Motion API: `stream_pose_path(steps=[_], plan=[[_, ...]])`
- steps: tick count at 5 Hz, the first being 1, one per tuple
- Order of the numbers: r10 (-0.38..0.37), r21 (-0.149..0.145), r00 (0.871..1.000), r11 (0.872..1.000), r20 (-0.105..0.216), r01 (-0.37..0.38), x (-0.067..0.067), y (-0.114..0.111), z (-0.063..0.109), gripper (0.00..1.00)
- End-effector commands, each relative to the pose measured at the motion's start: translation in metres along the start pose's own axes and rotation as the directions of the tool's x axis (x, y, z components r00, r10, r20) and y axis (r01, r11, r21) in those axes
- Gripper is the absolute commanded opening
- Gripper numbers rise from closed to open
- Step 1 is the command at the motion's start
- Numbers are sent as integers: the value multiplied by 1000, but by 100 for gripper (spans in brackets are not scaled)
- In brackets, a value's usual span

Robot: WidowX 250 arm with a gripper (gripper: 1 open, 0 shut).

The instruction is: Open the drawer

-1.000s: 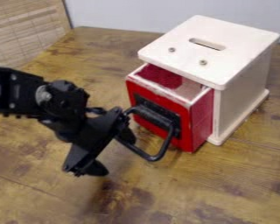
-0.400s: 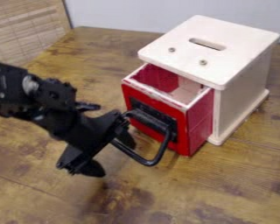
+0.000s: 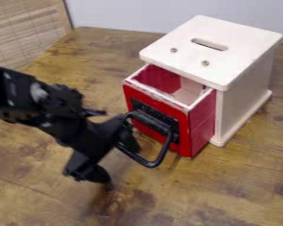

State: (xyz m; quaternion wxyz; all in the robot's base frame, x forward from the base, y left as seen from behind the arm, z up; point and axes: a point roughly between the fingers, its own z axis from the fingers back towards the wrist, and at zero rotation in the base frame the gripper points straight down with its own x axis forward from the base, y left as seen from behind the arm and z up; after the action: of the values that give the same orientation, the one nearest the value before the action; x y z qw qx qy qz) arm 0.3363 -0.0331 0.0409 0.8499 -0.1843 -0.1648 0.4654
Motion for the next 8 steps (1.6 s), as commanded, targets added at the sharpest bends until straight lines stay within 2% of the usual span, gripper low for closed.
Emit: stream_pose_path(steps=[1,3,5,6,7,8], plan=[[-46,-50,999,998,1,46,2,-15,15,100],[-74,-45,997,996,-35,72,-17,-24,21,100],[-117,-41,991,993,-65,115,-24,-37,15,100],[-65,-29,997,998,-42,64,-15,-35,4,100],[-14,-20,1000,1000,-19,13,-6,-38,6,100],[-29,-20,999,999,-29,28,1,-40,1,100]])
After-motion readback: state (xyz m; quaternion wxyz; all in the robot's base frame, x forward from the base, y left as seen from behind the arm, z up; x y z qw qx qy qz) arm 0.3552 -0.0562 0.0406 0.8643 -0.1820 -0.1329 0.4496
